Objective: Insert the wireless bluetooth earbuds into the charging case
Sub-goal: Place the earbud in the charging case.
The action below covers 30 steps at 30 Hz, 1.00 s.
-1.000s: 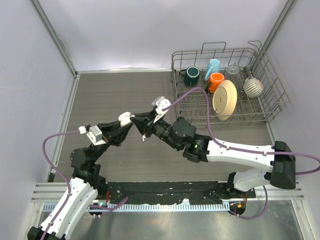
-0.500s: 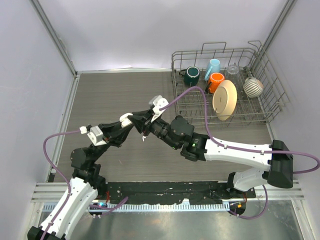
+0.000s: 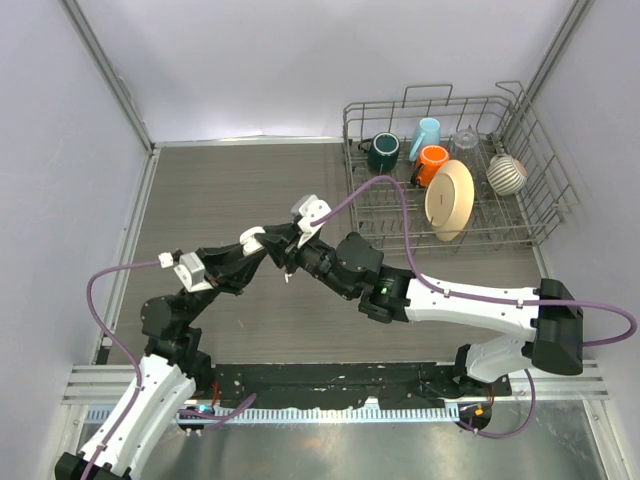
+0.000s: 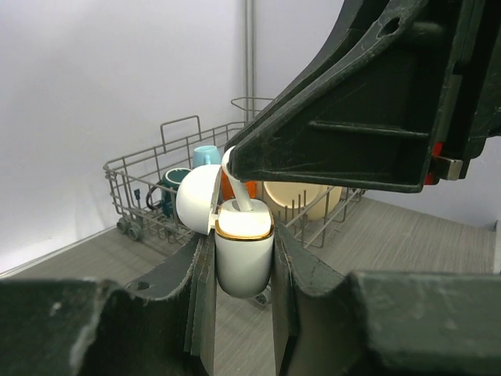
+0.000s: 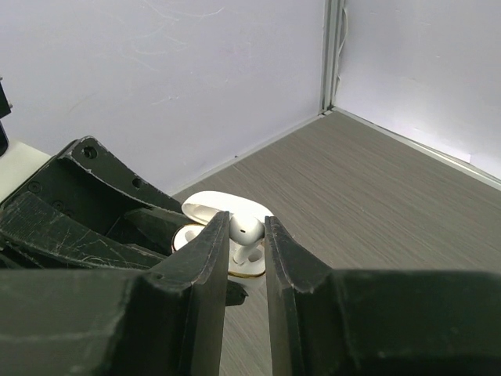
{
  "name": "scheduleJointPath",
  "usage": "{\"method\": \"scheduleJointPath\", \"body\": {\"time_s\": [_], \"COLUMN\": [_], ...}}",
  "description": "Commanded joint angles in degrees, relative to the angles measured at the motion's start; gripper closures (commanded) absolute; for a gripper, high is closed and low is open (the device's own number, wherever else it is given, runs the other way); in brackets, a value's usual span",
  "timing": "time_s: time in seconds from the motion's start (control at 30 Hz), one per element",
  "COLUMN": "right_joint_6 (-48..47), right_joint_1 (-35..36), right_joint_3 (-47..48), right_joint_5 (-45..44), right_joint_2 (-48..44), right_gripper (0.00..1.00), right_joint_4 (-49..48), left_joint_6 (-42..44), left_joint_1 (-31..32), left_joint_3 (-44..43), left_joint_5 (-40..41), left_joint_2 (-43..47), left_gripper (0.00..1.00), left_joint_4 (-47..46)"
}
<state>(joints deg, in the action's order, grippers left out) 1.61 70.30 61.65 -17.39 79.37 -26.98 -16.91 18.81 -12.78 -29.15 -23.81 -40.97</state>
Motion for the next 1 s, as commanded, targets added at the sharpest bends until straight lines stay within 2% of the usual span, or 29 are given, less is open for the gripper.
{"method": "scheduleJointPath", "body": {"time_s": [0.0,0.43,0.97], "right_joint_6": [-1.3,-7.2,-8.8], "right_joint_1": [0.3,0.3,0.3], "right_joint_3": [-0.3,-2.3,-2.5], "right_joint_5": [-0.5,-2.4,-3.5], "right_joint_2": [0.4,-1.1,-1.4], "right_gripper": [0.99,0.99,0.99], "right_joint_4": [-0.6,-0.9,-1.4], "left_joint_6": [-1.7,-1.9,-2.0], "left_joint_1": [0.2,0.2,0.2], "left_joint_3": [-1.1,-0.9,-1.1], "left_joint_5": [-1.1,0.1,-0.2], "left_joint_2": [-0.3,0.9,0.6], "left_gripper": [1.00,1.00,1.00], "left_joint_4": [-5.2,-5.3,-5.6]}}
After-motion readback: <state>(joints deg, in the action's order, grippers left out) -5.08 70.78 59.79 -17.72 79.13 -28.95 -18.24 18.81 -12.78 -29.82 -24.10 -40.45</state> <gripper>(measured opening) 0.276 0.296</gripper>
